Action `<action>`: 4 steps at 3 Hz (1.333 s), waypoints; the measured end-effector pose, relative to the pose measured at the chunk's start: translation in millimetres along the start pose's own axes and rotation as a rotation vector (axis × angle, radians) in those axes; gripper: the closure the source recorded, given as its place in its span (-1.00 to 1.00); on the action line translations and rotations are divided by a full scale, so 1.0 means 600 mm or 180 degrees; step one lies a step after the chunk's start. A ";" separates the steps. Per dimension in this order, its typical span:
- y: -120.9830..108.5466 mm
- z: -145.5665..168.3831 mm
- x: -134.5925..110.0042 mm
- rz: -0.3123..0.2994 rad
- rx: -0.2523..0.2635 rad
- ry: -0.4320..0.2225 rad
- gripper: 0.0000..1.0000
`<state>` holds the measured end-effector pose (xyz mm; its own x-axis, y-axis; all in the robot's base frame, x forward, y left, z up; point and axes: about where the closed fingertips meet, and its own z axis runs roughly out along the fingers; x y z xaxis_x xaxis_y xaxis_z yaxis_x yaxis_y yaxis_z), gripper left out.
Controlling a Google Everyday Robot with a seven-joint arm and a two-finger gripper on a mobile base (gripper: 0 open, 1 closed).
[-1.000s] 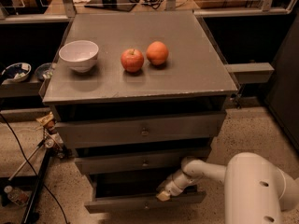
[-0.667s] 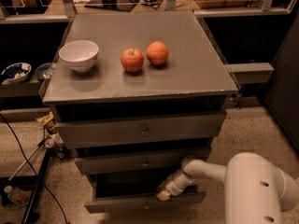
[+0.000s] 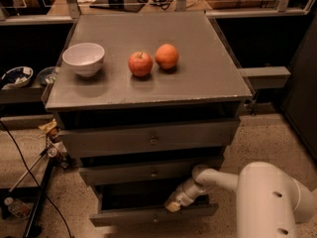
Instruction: Open bottom drawer
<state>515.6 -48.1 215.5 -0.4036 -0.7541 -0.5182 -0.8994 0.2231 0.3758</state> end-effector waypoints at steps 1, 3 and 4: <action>0.000 0.000 0.000 0.0000 0.0000 0.0000 0.49; 0.000 0.000 0.000 0.0000 -0.0001 0.0000 -0.44; 0.000 0.000 0.000 0.0000 -0.0001 0.0000 -0.90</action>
Offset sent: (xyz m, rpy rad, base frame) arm 0.0000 0.0000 0.0000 0.0000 0.0000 0.0000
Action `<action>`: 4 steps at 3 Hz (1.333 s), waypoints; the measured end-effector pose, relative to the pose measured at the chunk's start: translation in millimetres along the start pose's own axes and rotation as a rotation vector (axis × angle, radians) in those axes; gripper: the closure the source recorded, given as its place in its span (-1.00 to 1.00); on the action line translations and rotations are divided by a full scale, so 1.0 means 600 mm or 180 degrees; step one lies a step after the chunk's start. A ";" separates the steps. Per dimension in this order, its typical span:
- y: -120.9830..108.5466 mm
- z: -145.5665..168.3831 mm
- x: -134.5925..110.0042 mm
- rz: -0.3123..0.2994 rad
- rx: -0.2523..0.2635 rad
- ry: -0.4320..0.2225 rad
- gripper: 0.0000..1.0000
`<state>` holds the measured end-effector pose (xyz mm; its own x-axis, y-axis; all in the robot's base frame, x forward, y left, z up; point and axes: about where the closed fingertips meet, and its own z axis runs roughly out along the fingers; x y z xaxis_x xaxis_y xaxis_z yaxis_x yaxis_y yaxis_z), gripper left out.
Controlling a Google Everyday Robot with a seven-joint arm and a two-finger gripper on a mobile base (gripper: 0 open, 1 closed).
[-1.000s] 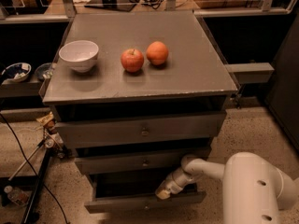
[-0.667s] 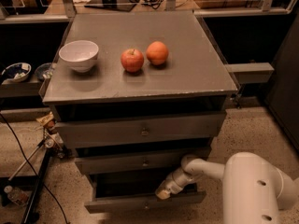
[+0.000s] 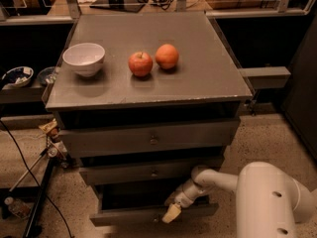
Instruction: Open bottom drawer
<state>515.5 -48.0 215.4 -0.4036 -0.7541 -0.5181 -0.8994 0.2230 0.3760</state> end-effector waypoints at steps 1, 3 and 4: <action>0.000 0.000 0.000 0.0000 0.0000 0.0000 -1.00; -0.004 0.012 0.029 0.0085 0.0010 0.0151 -1.00; -0.008 0.033 0.066 0.0199 -0.0015 0.0305 -1.00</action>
Offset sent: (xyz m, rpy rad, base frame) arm 0.0000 0.0000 0.0000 0.0000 0.0000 0.0000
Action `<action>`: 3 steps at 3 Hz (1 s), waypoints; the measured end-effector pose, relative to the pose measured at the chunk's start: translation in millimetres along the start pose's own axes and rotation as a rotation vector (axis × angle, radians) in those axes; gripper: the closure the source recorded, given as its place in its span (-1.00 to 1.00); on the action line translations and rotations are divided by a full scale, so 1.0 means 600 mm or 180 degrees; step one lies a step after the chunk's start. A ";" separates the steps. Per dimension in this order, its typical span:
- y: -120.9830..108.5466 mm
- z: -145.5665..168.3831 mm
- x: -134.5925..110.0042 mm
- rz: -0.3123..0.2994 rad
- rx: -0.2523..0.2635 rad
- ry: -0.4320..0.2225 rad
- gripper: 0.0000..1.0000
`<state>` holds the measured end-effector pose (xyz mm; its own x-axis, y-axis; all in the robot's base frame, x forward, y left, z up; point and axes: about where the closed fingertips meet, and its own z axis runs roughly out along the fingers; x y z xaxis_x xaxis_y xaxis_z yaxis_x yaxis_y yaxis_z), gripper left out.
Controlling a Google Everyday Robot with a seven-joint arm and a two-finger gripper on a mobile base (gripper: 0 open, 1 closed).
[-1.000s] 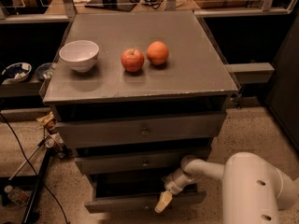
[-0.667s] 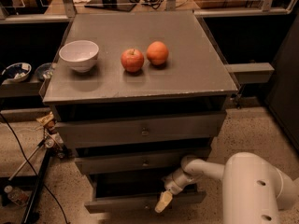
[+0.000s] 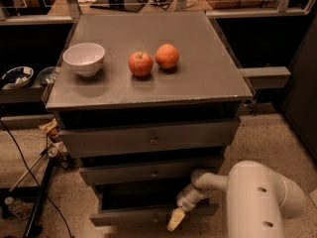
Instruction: Open bottom drawer
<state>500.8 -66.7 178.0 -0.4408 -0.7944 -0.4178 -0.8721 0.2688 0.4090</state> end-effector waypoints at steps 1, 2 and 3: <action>0.000 0.002 0.003 0.0009 -0.0003 0.0009 -1.00; 0.000 0.002 0.003 0.0009 -0.0003 0.0009 -0.63; 0.000 0.002 0.003 0.0009 -0.0003 0.0009 -0.16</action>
Offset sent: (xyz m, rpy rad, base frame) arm -0.0009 -0.0008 -0.0014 -0.0028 0.0029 -0.0007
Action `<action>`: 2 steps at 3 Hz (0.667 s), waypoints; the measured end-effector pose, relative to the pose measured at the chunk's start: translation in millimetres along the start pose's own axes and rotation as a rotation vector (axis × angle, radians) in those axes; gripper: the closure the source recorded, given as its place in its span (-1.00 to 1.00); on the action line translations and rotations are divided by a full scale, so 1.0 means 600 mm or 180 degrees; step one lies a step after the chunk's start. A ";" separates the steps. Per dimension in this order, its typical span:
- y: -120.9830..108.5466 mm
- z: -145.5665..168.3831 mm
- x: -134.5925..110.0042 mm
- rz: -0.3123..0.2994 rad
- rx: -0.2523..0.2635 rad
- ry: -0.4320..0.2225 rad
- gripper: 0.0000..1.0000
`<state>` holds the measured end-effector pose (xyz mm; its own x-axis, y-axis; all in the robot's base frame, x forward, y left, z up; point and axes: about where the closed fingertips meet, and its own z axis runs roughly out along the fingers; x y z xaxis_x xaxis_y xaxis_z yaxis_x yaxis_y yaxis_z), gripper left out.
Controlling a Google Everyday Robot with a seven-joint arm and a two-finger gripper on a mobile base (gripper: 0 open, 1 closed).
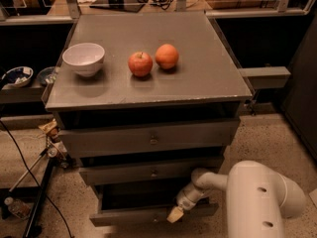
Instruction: Open bottom drawer
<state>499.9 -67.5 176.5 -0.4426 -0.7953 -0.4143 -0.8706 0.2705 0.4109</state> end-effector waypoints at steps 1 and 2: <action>0.000 0.000 0.000 0.0000 0.0000 0.0000 0.46; 0.000 0.000 0.000 0.0000 0.0000 0.0000 0.92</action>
Offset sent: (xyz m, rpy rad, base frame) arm 0.0000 0.0000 0.0000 0.0000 0.0000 0.0000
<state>499.8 -67.4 176.5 -0.4426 -0.7953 -0.4143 -0.8706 0.2704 0.4110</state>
